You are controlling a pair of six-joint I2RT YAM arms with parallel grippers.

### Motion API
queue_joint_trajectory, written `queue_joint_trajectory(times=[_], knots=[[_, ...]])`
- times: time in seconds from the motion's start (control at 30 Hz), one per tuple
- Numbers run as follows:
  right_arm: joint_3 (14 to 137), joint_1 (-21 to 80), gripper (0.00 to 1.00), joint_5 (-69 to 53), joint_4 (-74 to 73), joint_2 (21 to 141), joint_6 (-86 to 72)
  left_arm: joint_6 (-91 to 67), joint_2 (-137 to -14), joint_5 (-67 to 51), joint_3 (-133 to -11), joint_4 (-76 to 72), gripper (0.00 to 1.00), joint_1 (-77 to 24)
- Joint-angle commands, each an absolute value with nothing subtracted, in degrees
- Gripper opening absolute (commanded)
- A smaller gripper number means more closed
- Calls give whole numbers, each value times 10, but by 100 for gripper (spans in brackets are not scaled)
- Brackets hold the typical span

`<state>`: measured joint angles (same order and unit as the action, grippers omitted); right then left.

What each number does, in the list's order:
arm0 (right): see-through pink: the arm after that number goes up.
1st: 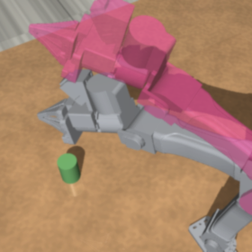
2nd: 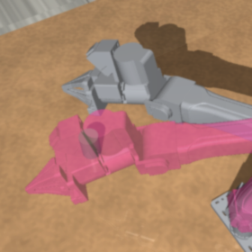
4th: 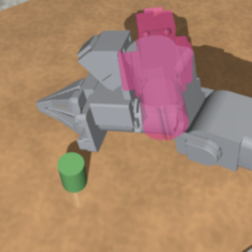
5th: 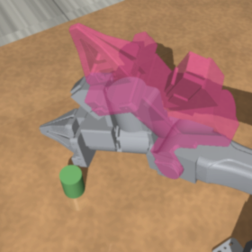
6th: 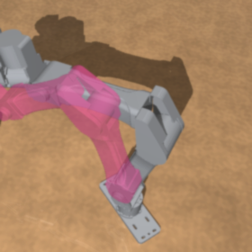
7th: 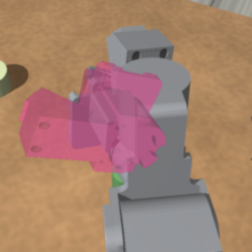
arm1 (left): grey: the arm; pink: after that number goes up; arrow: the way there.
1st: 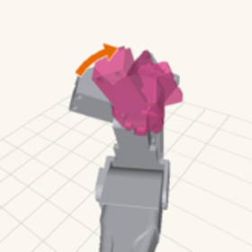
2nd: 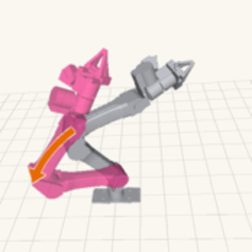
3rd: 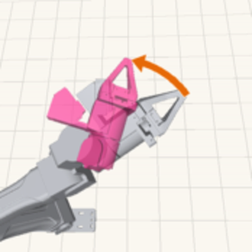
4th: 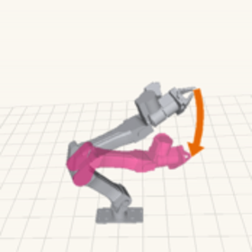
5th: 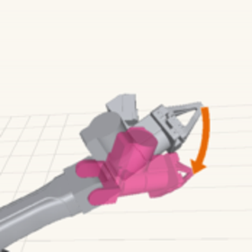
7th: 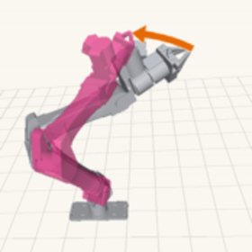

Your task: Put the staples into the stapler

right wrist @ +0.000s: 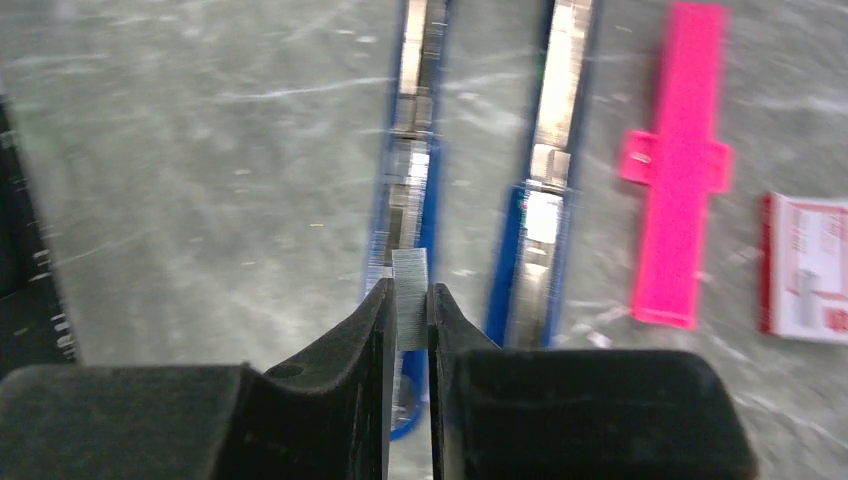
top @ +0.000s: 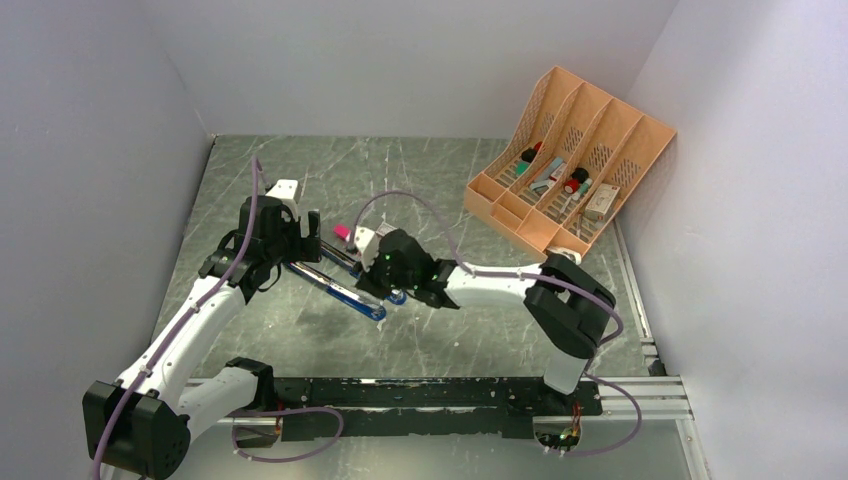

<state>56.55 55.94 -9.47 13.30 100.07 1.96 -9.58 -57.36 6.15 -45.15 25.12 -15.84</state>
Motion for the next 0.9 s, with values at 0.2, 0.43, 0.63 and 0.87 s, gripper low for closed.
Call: queue_joint_trajectory(times=[0.2,0.43,0.63,0.87], knots=[[596,651,14,-180,165,1052,76,-89,-568,51,-454,237,96,-159],[619,674,15,-210,151,1106,95,-89,-568,49,-454,236,96,-159],[613,676,22,-230,161,1120,103,-89,-567,48,-455,236,96,-159],[600,676,33,-244,167,1133,113,-89,-566,47,-454,236,96,-159]])
